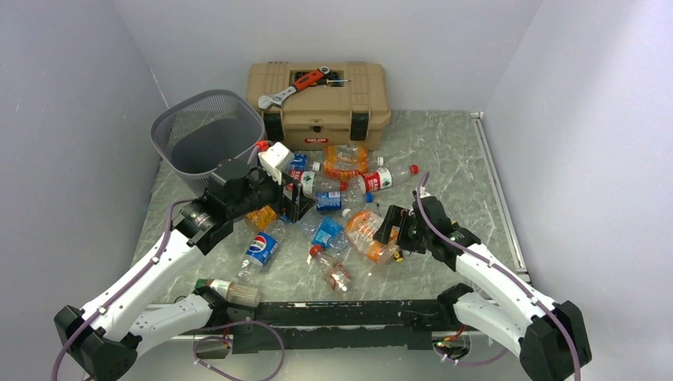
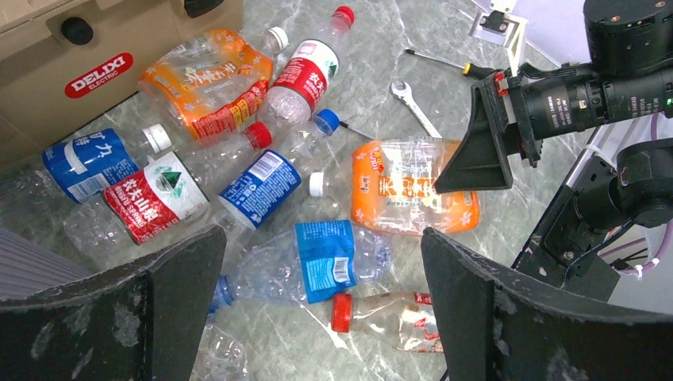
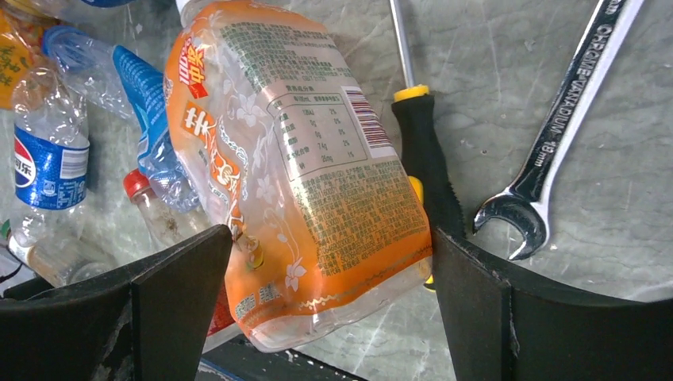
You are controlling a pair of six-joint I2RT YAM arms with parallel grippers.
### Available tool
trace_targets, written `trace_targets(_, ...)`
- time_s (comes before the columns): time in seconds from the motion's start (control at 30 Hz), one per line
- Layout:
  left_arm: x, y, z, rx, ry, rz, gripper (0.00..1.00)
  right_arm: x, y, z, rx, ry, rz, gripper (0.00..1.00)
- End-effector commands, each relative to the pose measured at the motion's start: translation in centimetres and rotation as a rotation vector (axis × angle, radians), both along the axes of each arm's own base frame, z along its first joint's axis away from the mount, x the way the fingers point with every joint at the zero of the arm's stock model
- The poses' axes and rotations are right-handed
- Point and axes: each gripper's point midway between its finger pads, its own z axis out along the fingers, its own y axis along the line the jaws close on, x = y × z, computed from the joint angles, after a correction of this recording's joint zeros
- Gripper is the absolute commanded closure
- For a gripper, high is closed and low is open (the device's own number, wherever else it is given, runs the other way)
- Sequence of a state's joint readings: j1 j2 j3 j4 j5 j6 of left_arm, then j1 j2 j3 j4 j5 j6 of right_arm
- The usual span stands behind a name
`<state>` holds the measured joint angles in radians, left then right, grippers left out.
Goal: Put the plastic bottles in the bin
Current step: Pick up the plastic bottle at the center of the board.
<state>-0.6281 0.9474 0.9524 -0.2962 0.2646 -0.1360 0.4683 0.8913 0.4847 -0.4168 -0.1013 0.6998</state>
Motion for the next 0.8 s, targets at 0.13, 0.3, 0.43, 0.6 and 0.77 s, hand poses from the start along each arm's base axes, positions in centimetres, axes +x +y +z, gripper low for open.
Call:
trace_targets(0.13,0.1,-0.4,1.7,-0.034,-0.039,-0.010,0.01,1.3,2.4,0.9,0.110,-0.037,0.033,0.15)
trace_targets(0.3,0.2,-0.5,1.6,-0.027,-0.042,-0.008,0.01,1.6,2.6,1.8,0.124,-0.062,0.038,0.36)
trace_targets(0.43,0.2,-0.5,1.5,-0.024,-0.040,-0.006,0.01,1.6,2.2,2.9,0.137,-0.096,0.014,0.50)
trace_targets(0.6,0.4,-0.4,1.4,-0.021,-0.042,0.007,0.01,1.1,1.5,4.7,0.148,-0.169,0.002,0.55)
trace_targets(0.77,0.5,-0.5,1.1,-0.019,-0.030,0.005,0.01,0.1,0.6,5.3,0.113,-0.175,0.008,0.57)
